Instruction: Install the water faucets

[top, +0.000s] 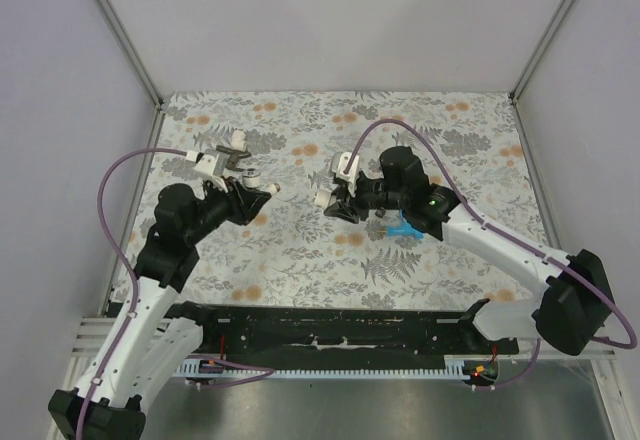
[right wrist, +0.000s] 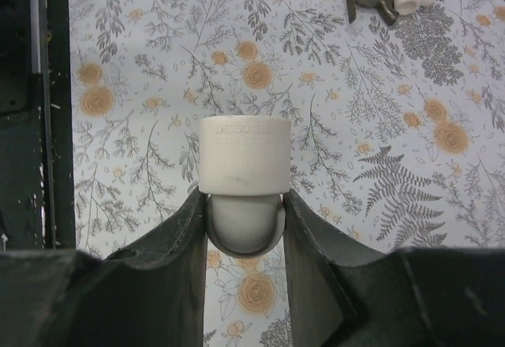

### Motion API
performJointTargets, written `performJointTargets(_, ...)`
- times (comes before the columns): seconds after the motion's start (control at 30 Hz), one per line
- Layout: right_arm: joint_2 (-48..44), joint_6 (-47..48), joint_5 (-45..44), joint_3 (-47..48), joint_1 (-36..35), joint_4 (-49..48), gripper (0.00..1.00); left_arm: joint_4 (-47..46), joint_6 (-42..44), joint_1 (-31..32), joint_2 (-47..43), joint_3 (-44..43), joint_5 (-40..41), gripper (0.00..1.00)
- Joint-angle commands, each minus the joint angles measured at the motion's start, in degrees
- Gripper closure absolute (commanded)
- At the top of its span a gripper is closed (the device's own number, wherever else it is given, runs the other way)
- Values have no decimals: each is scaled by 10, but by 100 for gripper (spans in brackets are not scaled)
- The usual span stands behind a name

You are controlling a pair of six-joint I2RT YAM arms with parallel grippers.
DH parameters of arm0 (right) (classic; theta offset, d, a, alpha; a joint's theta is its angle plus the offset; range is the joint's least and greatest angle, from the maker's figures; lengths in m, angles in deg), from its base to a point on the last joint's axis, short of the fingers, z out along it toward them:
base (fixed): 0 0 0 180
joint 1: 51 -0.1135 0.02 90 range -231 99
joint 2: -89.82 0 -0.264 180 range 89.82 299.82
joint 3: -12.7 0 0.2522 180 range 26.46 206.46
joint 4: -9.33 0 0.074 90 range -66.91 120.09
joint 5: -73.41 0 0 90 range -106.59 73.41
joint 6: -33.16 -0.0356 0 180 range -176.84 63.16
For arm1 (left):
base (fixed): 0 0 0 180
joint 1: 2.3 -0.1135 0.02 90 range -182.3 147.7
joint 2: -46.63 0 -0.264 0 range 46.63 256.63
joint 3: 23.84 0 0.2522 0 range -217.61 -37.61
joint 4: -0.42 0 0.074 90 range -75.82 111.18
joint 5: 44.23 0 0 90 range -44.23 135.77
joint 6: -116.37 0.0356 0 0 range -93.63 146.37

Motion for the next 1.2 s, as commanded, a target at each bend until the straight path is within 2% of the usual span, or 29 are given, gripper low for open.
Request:
performJointTargets(0.0, -42, 161, 18, 27, 2, 72, 100, -84, -51, 1, 26, -34, -115, 98)
performJointTargets(0.13, -51, 238, -1, 36, 2, 115, 100, -122, -113, 1, 53, -41, -146, 98)
performJointTargets(0.3, -68, 318, -60, 28, 2, 116, 100, -148, -177, 1, 93, -68, -176, 98)
performJointTargets(0.43, -73, 377, -125, 23, 2, 102, 100, -153, -225, 1, 115, -85, -170, 98)
performJointTargets(0.6, -88, 428, -134, -3, 2, 24, 100, -160, -294, 0, 160, -110, -193, 98)
performJointTargets(0.77, -87, 476, -159, 5, 2, 14, 100, -173, -342, -15, 191, -132, -220, 98)
performJointTargets(1.0, -74, 510, -182, -14, 3, -59, 100, -235, -457, -46, 288, -187, -336, 98)
performJointTargets(1.17, -64, 531, -167, 0, 2, -90, 100, -288, -526, -54, 310, -192, -372, 98)
